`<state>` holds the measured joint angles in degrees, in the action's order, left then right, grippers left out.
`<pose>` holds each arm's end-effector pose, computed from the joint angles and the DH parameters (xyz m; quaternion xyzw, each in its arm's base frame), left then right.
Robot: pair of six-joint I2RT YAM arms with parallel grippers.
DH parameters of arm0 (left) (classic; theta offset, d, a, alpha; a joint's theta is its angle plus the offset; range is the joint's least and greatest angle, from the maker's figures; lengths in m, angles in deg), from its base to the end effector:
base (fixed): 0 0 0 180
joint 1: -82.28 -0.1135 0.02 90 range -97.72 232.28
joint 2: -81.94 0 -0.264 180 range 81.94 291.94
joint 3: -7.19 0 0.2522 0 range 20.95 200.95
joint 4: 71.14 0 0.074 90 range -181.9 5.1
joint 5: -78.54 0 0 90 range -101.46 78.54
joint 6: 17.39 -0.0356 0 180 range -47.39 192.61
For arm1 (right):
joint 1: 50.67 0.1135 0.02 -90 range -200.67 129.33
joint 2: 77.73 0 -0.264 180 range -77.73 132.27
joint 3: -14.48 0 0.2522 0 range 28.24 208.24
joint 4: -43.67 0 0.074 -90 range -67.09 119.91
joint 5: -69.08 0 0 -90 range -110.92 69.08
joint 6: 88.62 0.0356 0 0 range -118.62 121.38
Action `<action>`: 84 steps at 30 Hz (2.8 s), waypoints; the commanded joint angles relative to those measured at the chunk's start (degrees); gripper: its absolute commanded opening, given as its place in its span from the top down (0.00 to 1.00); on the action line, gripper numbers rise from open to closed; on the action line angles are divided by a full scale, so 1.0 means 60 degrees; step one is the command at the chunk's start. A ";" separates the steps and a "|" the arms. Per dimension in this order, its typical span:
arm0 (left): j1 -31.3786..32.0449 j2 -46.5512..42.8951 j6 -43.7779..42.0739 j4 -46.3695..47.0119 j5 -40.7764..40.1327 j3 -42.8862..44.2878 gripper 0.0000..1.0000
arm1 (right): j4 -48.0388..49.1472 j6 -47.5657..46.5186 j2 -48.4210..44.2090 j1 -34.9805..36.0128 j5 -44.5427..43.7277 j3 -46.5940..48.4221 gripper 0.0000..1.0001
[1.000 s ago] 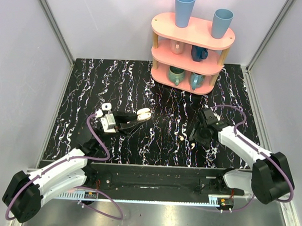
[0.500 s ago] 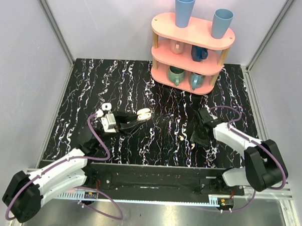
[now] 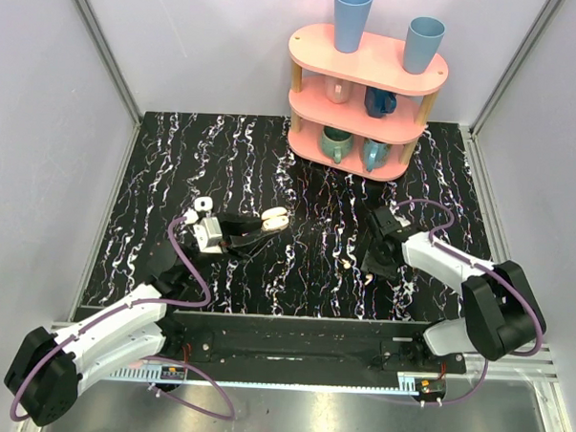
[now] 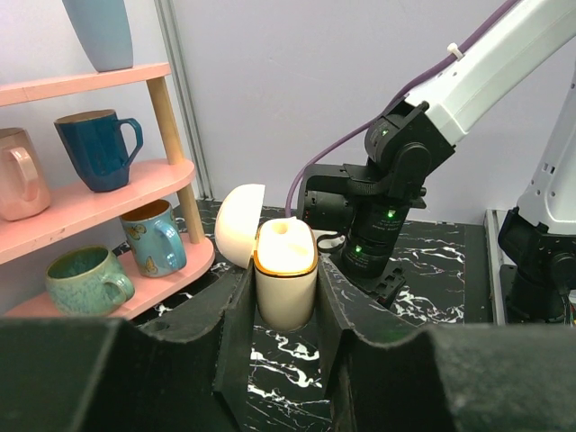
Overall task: Insert the wireless bluetooth earbuds into the charging case
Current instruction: Pick up the right earbud from the center of the board, then insert the right earbud into the right side groove of the charging case.
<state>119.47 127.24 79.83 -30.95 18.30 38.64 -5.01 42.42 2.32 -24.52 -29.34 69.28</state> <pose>0.1273 -0.1188 0.2873 0.3426 0.4360 -0.4357 0.7090 0.2112 0.0979 0.1610 0.1381 0.9779 0.0166 0.1563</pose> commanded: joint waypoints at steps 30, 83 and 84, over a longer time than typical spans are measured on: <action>0.0013 -0.0079 -0.0193 0.0251 -0.0038 0.0157 1.00 | 0.0048 0.0792 0.0164 0.0695 -0.0558 0.0016 0.62; 0.0013 0.0727 0.0598 -0.1097 -0.1210 0.1519 1.00 | 0.8355 -0.8437 -0.3587 0.6906 -0.4251 0.2960 1.00; 0.0027 0.0727 0.0598 -0.1097 -0.1224 0.1519 1.00 | 0.8281 -0.8291 -0.3571 0.6921 -0.4134 0.3004 1.00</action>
<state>119.47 131.46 82.78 -39.54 12.05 44.63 42.60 -8.75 -19.56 16.35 -57.69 83.99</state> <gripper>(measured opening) 0.332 0.234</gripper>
